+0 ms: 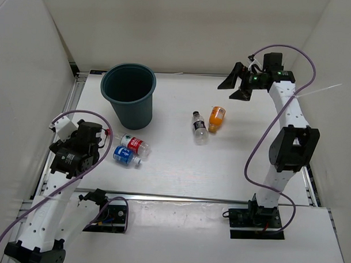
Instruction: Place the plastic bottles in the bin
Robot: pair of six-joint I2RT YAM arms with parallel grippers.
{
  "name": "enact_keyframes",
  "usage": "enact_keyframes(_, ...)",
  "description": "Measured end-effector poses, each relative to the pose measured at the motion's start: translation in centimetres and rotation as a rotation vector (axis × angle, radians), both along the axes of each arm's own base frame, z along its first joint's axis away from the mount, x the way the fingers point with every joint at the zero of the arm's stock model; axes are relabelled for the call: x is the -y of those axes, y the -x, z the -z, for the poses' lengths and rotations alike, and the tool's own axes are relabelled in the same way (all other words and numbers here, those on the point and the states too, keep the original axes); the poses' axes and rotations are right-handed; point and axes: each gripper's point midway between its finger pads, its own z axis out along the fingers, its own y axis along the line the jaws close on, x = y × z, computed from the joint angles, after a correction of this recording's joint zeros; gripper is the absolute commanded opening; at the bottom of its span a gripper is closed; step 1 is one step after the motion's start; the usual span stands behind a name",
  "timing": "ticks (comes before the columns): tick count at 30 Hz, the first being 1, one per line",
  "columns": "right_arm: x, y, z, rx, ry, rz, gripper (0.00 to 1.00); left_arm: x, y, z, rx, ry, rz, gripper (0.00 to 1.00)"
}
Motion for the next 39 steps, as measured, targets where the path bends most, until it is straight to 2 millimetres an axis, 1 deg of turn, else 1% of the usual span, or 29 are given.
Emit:
enact_keyframes(3,-0.1,-0.5,0.5,-0.015,-0.021,-0.003,1.00,0.0,0.0,0.1,-0.008,-0.005,-0.003,1.00)
enact_keyframes(7,-0.2,-0.6,0.9,-0.027,-0.030,-0.009,1.00,0.0,-0.1,0.2,-0.004,0.001,-0.009,1.00)
enact_keyframes(13,0.1,-0.8,0.4,-0.037,-0.088,-0.015,1.00,1.0,-0.7,0.7,0.014,0.057,0.024,1.00)
enact_keyframes(16,0.9,-1.9,0.1,-0.044,-0.080,0.021,1.00,1.1,-0.3,1.0,0.031,0.074,0.021,1.00)
enact_keyframes(18,1.7,-3.1,-0.6,-0.016,-0.015,0.065,1.00,0.9,-0.2,0.8,0.045,0.076,0.013,1.00)
enact_keyframes(20,2.2,-4.2,-2.2,0.056,0.071,0.113,1.00,0.6,0.0,0.7,0.050,0.064,-0.002,1.00)
enact_keyframes(24,2.9,-4.4,-5.8,0.162,0.193,0.212,1.00,-0.1,0.0,1.0,0.005,0.016,-0.040,1.00)
enact_keyframes(26,3.7,-4.0,-6.9,0.183,0.221,0.252,1.00,-0.2,-0.3,0.9,-0.014,-0.001,-0.054,1.00)
enact_keyframes(27,4.4,-3.8,-7.0,0.178,0.232,0.270,1.00,-0.2,-0.5,0.9,-0.020,-0.006,-0.060,1.00)
enact_keyframes(28,5.1,-3.5,-6.9,0.167,0.242,0.288,1.00,-0.3,-0.6,1.0,-0.024,-0.009,-0.065,1.00)
enact_keyframes(30,6.6,-2.8,-5.9,0.127,0.257,0.311,1.00,-0.3,-0.8,1.1,-0.032,-0.013,-0.074,1.00)
enact_keyframes(33,7.9,-1.9,-3.2,0.037,0.251,0.321,1.00,-0.4,-0.6,1.4,-0.041,-0.013,-0.085,1.00)
enact_keyframes(36,8.0,-0.9,-0.6,-0.059,0.203,0.300,1.00,-0.4,-0.5,1.3,-0.038,-0.014,-0.091,1.00)
enact_keyframes(39,8.0,-0.4,-0.1,-0.093,0.159,0.282,1.00,-0.6,-0.4,1.2,-0.033,-0.018,-0.097,1.00)
